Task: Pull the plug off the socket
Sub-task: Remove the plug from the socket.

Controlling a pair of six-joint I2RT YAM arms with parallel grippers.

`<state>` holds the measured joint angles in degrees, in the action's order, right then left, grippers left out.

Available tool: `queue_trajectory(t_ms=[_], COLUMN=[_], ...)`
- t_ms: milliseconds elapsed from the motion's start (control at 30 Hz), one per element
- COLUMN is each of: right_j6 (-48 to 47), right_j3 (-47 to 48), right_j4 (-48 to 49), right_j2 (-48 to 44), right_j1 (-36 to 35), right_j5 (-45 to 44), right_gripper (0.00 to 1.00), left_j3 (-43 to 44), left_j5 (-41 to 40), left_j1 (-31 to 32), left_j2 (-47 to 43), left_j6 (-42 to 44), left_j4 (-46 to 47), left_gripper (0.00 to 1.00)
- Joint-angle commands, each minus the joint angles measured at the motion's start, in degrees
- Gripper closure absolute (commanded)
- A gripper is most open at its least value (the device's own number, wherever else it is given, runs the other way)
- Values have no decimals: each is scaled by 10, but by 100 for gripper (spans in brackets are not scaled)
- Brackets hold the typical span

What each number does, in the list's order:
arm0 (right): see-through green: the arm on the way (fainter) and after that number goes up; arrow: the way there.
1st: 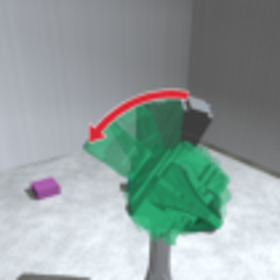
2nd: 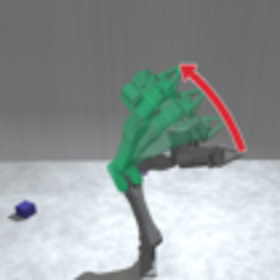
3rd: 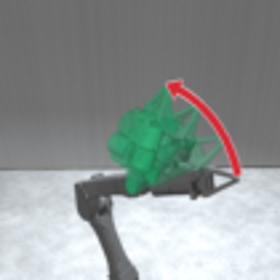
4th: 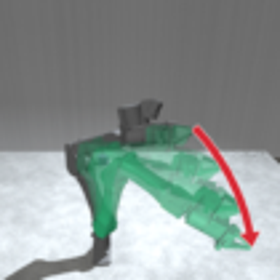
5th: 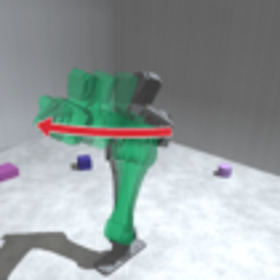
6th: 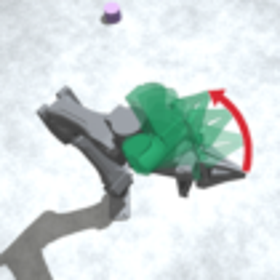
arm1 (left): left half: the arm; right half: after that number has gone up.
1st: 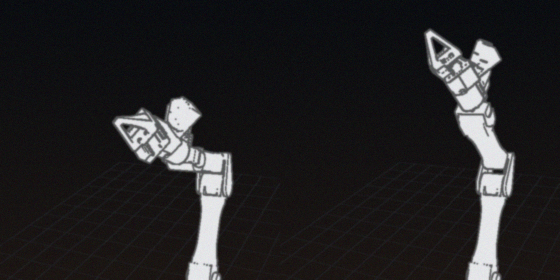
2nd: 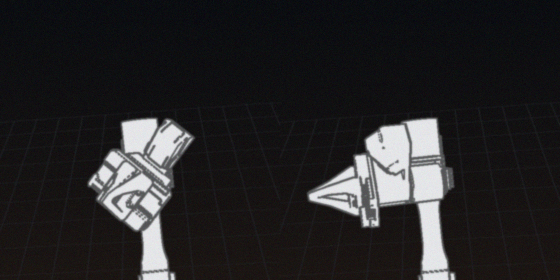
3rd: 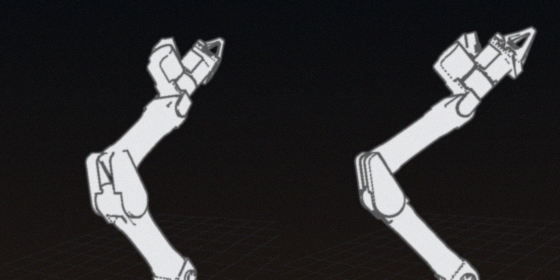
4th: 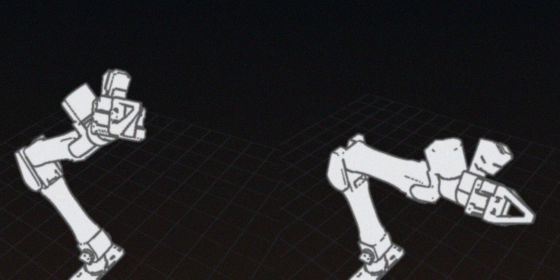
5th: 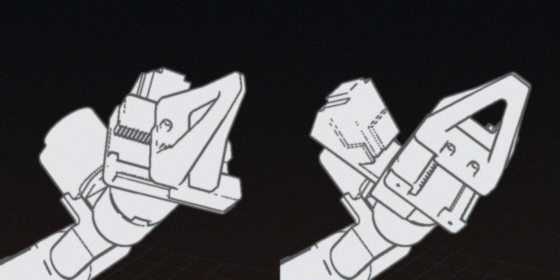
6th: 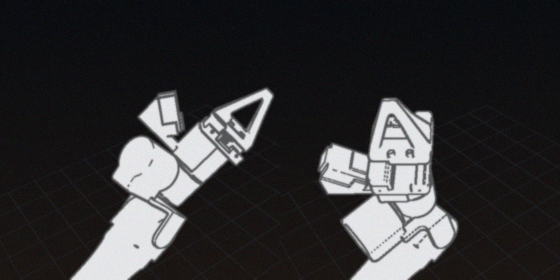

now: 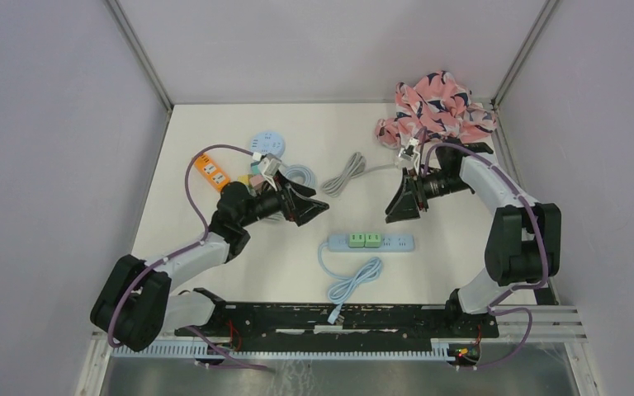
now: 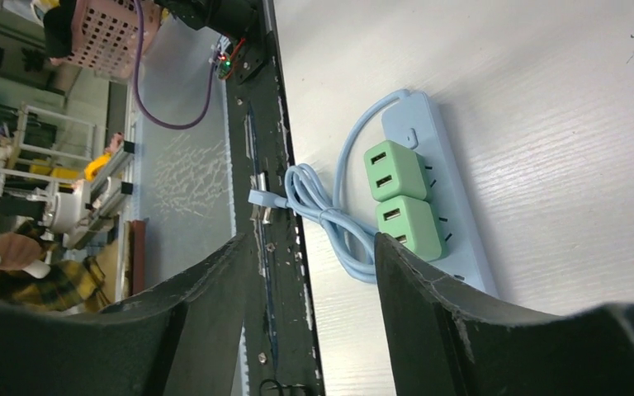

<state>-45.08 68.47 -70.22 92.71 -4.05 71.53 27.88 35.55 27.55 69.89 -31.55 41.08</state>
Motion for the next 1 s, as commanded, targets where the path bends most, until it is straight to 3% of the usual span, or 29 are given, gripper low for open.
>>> queue_trajectory(t_ms=[0, 100, 200, 300, 433, 533, 733, 967], right_j6=[-101, -97, -12, 10, 21, 43, -50, -148], right_j3=[26, 24, 8, -10, -70, -99, -135, -144], right_j4=[-31, 6, 108, 178, 273, 304, 285, 238], right_j2=[-29, -55, -95, -136, -200, -206, -197, -177], right_j1=[2, 1, -3, -17, -38, -39, -58, -109], right_j5=[-8, -39, -101, -161, -189, -141, -130, -189], right_gripper=[37, 33, 29, 22, 1, 0, 1, 4], left_j3=[-36, -55, -55, -55, -59, -58, -57, -67], left_j5=[47, 43, 50, 55, 37, 18, -44, -62], left_j1=[5, 4, 4, 4, 4, 6, 17, 19], left_j2=[-12, -8, 7, 20, 10, -24, -92, -92], left_j6=[-76, -101, -111, -116, -80, -29, 72, 84], left_j4=[209, 284, 304, 307, 248, 166, 21, 21], left_gripper=[1, 1, 1, 1, 1, 1, 1, 0])
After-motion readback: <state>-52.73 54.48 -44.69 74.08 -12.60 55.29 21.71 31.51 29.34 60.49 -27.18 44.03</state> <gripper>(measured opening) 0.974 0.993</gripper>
